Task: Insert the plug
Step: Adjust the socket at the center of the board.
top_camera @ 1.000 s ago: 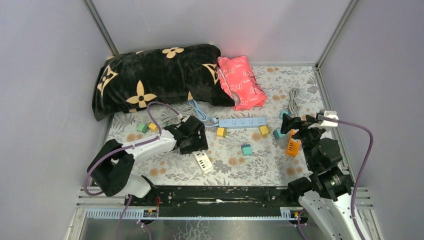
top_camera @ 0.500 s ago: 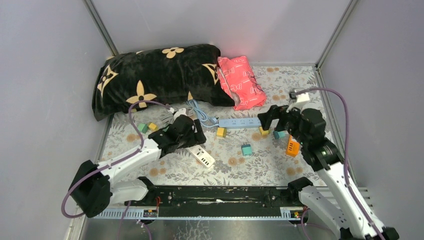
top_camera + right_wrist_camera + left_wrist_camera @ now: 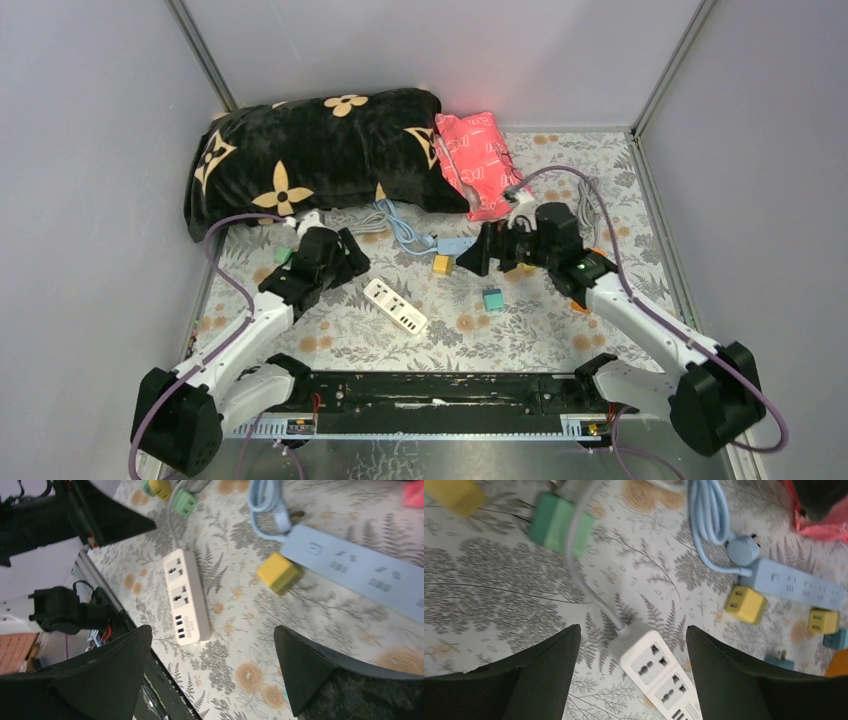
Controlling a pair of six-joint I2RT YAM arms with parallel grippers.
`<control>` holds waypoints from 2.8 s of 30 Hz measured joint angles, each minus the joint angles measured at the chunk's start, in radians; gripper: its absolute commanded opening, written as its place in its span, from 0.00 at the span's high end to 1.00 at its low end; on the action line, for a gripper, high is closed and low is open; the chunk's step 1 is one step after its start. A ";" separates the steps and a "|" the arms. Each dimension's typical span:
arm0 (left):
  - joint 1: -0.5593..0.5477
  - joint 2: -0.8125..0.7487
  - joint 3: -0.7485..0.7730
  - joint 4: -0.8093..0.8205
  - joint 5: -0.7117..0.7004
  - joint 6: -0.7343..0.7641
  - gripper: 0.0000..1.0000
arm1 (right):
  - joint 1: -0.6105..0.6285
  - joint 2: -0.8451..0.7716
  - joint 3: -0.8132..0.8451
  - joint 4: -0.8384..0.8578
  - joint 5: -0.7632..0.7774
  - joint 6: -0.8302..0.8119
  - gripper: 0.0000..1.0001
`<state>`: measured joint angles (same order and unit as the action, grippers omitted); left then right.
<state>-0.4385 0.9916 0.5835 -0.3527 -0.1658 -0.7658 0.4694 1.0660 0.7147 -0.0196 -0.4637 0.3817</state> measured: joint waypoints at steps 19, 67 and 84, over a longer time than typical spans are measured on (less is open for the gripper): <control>0.145 0.205 -0.061 0.130 0.090 0.025 0.47 | 0.538 0.471 0.089 0.114 0.193 -0.226 0.06; -0.097 0.478 0.064 0.245 0.201 0.034 0.62 | 0.773 0.441 0.054 0.011 0.649 -0.288 0.61; -0.083 0.240 0.077 0.119 0.039 0.016 0.14 | 0.773 0.414 0.077 -0.016 0.694 -0.275 0.21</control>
<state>-0.5217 1.2312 0.6601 -0.2337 -0.1265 -0.7502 1.2427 1.4799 0.7918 -0.0353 0.2302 0.1070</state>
